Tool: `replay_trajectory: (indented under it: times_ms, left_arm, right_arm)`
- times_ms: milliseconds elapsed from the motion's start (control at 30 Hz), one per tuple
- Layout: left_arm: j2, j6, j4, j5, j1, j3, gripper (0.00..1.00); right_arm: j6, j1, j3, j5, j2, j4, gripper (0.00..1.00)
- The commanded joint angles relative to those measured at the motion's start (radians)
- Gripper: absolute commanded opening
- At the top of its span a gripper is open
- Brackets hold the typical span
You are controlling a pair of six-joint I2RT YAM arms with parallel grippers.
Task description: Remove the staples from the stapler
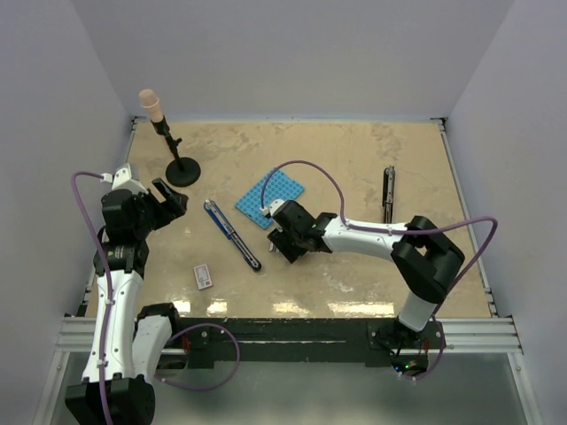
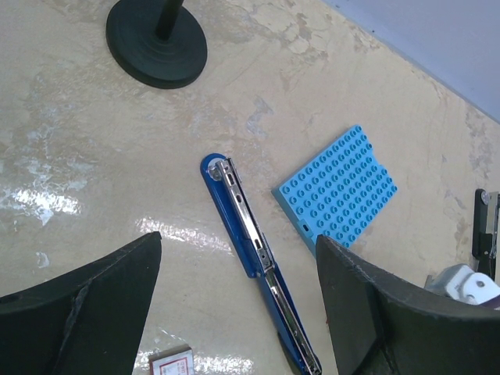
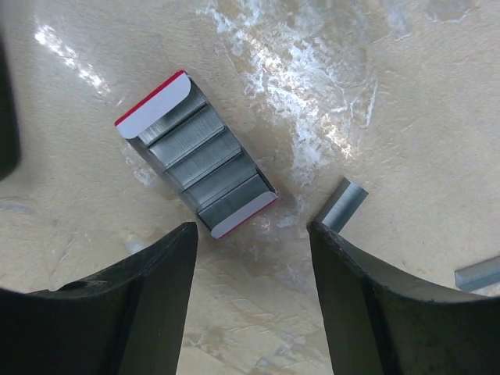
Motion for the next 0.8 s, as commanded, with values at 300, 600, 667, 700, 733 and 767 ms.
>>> replay_trajectory:
  times_ms: [300, 600, 667, 700, 733, 767]
  left_arm:
    - [0.009, 0.021, 0.055, 0.049, 0.009, -0.018, 0.84]
    - [0.015, 0.024, 0.069, 0.083, 0.008, -0.026, 0.82]
    - [0.015, 0.024, 0.075, 0.089, 0.009, -0.029, 0.82]
    - [0.015, 0.024, 0.077, 0.095, 0.009, -0.029, 0.82]
    - [0.017, 0.022, 0.078, 0.097, 0.008, -0.029, 0.82]
    - [0.017, 0.025, 0.080, 0.100, 0.009, -0.030, 0.81]
  right_arm:
    - [0.178, -0.125, -0.028, -0.014, -0.201, 0.019, 0.57]
    - [0.314, -0.261, -0.028, 0.115, -0.130, -0.009, 0.52]
    - [0.331, -0.276, -0.028, 0.143, -0.122, -0.010, 0.51]
    - [0.339, -0.281, -0.032, 0.165, -0.116, -0.010, 0.49]
    - [0.346, -0.299, -0.034, 0.170, -0.114, -0.012, 0.48]
    - [0.363, -0.308, -0.035, 0.173, -0.111, -0.014, 0.47]
